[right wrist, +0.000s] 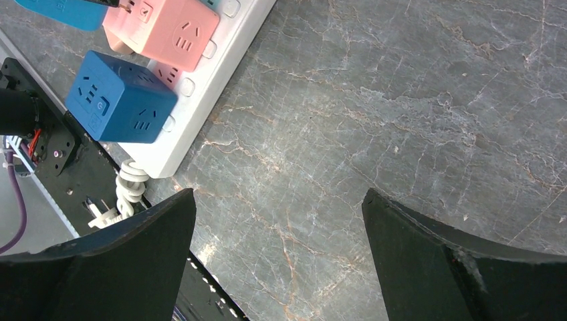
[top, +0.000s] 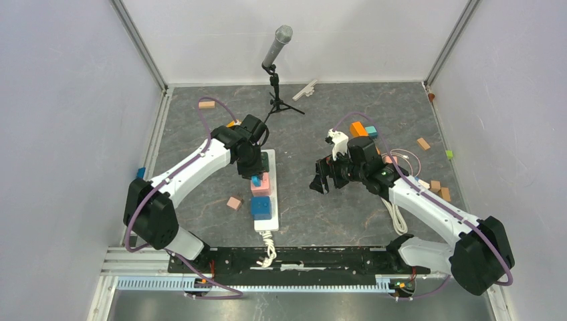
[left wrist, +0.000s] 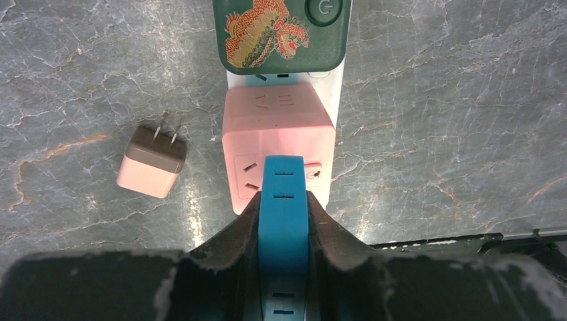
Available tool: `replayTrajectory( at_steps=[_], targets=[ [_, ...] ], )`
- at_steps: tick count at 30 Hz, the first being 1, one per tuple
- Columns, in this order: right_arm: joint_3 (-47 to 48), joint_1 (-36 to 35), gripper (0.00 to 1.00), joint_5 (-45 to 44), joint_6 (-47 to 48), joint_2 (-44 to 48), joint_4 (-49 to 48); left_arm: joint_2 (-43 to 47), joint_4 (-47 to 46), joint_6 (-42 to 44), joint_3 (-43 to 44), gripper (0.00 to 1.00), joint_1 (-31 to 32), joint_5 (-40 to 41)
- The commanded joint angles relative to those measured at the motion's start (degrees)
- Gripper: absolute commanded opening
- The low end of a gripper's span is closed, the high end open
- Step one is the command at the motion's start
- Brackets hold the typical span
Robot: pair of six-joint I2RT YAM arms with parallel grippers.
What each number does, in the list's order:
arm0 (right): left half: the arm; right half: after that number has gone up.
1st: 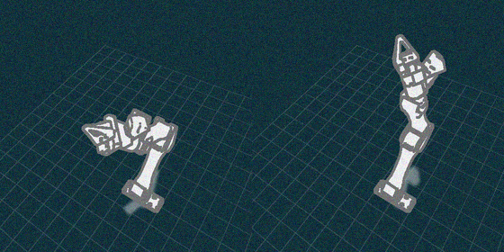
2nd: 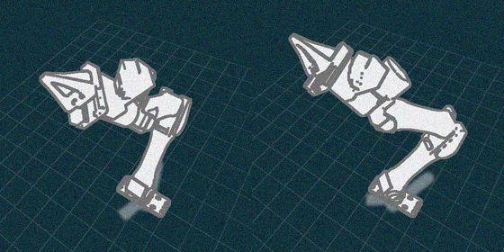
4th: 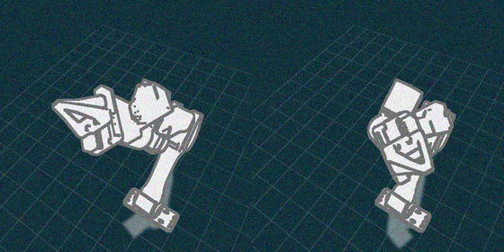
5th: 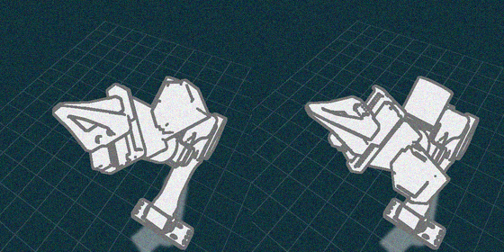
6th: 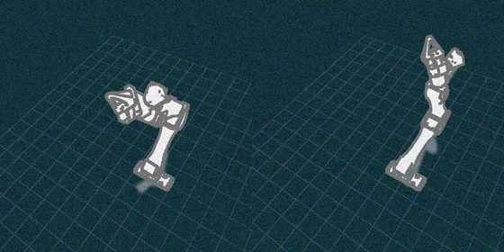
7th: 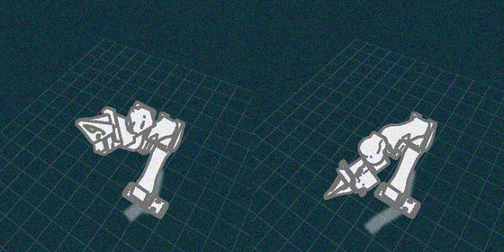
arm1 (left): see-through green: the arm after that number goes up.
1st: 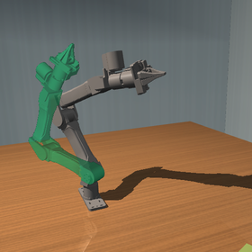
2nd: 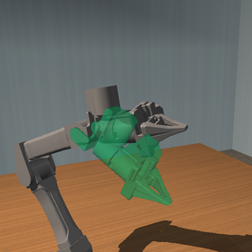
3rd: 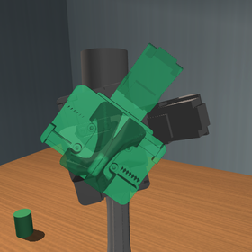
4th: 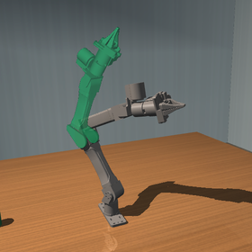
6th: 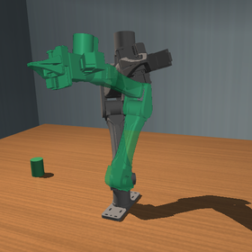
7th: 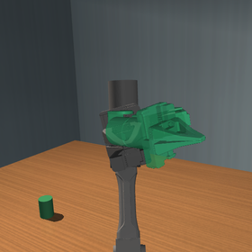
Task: Insert the plug
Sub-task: Insert the plug into the socket.
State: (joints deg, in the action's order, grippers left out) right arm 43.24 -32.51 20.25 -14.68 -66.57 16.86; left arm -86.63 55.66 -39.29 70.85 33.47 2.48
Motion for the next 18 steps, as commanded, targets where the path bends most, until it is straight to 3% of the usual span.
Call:
replayTrajectory(
  at_steps=[1, 18],
  targets=[
    [-0.1, 0.2, 0.98, -1.1, 0.6, 0.6, -1.0, 0.9, -1.4, -0.7, 0.0, 0.02, -0.2, 0.3],
    [-0.2, 0.2, 0.98, -1.2, 0.6, 0.5, -0.8, 0.2, -1.4, -1.1, -2.9, 0.02, -0.2, 2.1]
  ],
)
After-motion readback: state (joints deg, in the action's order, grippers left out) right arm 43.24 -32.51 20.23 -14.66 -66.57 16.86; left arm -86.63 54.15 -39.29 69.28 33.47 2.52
